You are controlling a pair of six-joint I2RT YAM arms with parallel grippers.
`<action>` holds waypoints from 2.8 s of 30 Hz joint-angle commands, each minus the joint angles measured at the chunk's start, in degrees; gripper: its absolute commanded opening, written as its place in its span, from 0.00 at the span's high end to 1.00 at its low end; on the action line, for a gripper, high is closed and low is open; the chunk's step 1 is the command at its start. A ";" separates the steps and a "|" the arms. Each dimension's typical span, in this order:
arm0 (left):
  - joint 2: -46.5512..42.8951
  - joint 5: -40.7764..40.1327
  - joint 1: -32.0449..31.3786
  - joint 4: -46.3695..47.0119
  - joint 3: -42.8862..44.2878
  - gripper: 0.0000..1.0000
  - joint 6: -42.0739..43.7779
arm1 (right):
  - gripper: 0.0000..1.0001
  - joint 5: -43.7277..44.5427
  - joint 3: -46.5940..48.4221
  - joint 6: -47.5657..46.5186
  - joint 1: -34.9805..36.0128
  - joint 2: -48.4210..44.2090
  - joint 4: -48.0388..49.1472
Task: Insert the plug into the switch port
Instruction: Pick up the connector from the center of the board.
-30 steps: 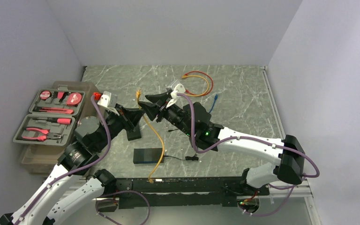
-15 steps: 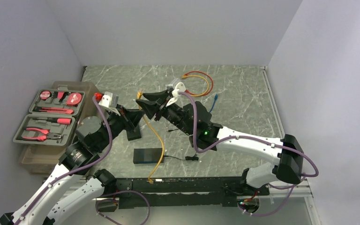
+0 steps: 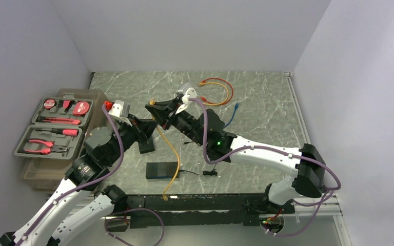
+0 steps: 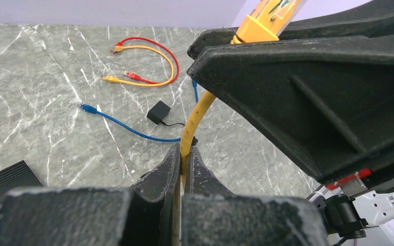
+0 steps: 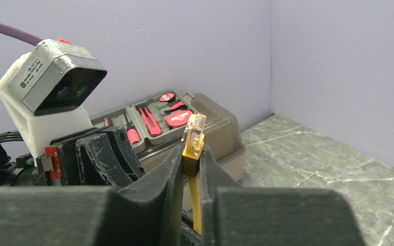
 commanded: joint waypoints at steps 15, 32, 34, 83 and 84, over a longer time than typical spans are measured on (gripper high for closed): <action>-3.60 9.43 -0.21 2.21 1.27 0.11 7.21 | 1.00 -5.15 -2.46 -6.85 -0.16 -11.17 -10.30; 3.69 34.07 -0.21 -11.07 15.01 0.01 20.57 | 1.00 -27.54 15.89 -18.83 -6.73 -17.28 -70.91; 4.21 36.96 -0.21 -12.86 15.98 0.01 21.54 | 1.00 -30.43 17.48 -19.56 -7.16 -16.76 -75.05; 11.66 54.33 -0.16 -18.11 13.86 0.51 22.63 | 1.00 -51.87 14.06 -18.37 -7.29 -9.55 -73.03; 11.64 54.25 -0.20 -18.03 13.88 0.51 22.63 | 1.00 -51.84 14.18 -18.38 -7.24 -9.43 -73.16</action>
